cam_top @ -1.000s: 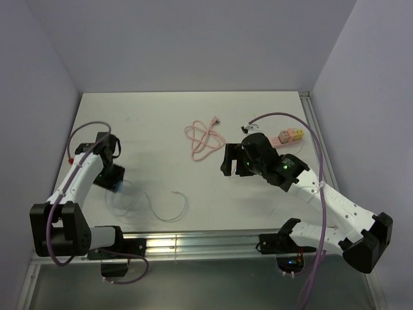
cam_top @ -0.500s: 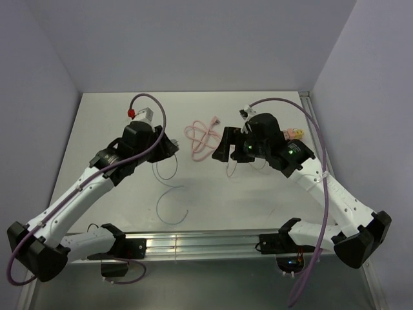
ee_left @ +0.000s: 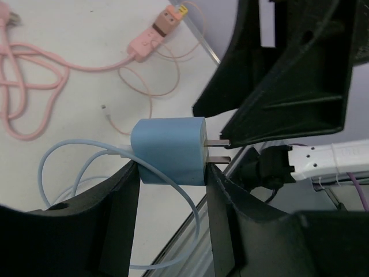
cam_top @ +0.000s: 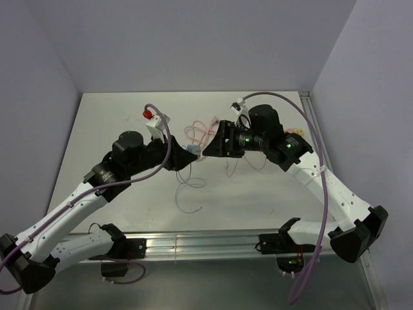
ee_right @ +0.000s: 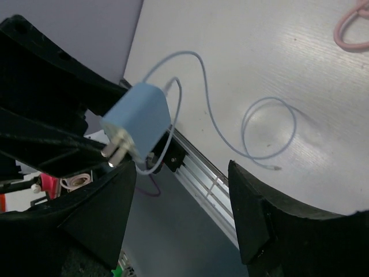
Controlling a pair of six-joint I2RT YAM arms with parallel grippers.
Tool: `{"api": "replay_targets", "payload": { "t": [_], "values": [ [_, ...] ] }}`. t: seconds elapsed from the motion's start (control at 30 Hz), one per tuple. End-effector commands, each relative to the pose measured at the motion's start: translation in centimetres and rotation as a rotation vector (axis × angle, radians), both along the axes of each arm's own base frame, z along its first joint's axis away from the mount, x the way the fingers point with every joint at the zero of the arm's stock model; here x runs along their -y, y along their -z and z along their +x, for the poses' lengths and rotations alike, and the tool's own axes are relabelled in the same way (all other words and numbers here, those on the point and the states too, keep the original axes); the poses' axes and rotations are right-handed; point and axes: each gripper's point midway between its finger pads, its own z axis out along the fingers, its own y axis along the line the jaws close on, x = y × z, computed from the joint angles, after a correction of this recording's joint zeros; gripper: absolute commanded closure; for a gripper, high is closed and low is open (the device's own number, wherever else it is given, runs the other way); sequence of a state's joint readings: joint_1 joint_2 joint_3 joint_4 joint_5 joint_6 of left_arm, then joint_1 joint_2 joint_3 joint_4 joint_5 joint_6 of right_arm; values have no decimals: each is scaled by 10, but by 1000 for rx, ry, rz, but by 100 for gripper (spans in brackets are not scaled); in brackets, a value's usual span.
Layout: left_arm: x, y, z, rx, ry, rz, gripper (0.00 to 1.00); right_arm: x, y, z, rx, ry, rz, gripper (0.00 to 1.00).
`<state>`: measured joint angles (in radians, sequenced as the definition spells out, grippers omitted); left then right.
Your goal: Insert the plug
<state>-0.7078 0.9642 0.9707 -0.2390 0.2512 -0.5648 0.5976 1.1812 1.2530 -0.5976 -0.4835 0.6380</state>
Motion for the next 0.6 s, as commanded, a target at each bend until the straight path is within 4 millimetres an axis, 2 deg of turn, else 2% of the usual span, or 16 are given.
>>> {"api": "replay_targets", "payload": {
  "t": [0.0,0.1,0.13,0.2,0.23,0.33,0.57],
  "values": [
    [12,-35,-12,109,68,-83,100,-12,-42,-5,89,-74,108,28],
    [18,-42,-24,95,133,-138,100,-13,-47,-10,157,-117,140,27],
    [21,-51,-26,112,148,-177,100,-14,-51,-11,184,-125,158,27],
    [26,-50,-37,60,201,-218,100,-13,-50,-14,193,-139,163,25],
    [28,-57,-38,74,217,-251,100,-13,-50,-15,194,-150,166,25],
    [35,-57,-48,10,279,-287,100,-14,-57,-22,219,-186,194,25],
    [41,-67,-67,10,403,-377,100,-16,-66,-46,254,-302,286,28]
  ]
}}
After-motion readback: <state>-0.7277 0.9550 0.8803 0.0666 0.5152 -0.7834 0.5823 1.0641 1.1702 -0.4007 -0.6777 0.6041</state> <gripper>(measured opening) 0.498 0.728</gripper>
